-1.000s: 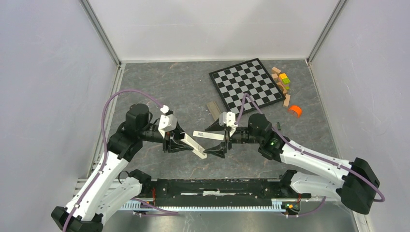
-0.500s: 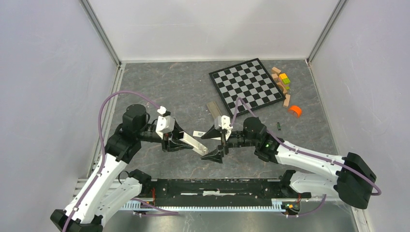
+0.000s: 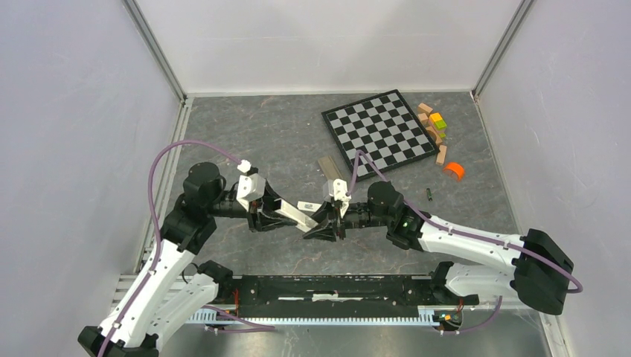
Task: Load the batteries into the remote control
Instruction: Adjust the remote control.
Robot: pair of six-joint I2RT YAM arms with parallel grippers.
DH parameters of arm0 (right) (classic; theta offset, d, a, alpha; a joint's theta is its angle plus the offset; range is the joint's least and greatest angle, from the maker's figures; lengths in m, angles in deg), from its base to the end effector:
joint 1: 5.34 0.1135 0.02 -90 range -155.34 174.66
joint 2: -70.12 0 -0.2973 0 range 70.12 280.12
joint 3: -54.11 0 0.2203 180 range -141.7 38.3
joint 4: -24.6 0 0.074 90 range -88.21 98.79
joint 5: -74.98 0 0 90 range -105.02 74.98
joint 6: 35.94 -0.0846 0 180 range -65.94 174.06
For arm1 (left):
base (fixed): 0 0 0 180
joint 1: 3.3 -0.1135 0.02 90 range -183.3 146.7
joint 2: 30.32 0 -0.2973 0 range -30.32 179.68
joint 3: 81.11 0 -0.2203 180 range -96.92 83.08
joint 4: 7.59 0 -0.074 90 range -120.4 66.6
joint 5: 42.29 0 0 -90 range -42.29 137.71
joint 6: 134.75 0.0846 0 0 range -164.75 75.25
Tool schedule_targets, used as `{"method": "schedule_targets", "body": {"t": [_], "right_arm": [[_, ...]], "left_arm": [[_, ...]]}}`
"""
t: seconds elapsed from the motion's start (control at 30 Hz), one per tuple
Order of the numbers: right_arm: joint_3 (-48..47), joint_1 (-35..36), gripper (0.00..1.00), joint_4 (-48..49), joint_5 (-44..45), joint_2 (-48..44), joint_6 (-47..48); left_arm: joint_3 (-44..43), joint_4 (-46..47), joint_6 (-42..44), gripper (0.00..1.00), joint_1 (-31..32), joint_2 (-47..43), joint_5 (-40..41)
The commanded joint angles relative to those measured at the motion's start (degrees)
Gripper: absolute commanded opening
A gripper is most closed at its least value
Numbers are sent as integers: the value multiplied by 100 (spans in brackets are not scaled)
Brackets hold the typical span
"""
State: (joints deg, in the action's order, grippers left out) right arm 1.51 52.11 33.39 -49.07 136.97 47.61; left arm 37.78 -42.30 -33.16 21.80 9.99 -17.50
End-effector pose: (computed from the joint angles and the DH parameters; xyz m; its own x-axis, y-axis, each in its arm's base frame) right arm 0.1000 0.2447 0.3189 -0.1630 -0.0824 -0.9832 -0.9862 -0.0149 0.1648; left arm 0.0630 -0.1143 0.3577 -0.0172 0.1011 -0.9947 0.9997 -0.0147 -0.0188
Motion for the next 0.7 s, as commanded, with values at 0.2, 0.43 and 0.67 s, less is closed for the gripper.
{"method": "schedule_targets", "body": {"t": [0.2, 0.43, 0.67], "right_arm": [[-148, 32, 18, 580, 2090, -243, -388], [-197, 188, 17, 677, 4037, -175, -570], [-636, 492, 17, 394, 4799, 222, -336]], "left_arm": [[379, 1599, -1948, 89, 22, -473, 2692], [697, 2361, -4374, 100, 26, -322, 4168], [1026, 3280, -5579, 100, 33, -187, 4286]]}}
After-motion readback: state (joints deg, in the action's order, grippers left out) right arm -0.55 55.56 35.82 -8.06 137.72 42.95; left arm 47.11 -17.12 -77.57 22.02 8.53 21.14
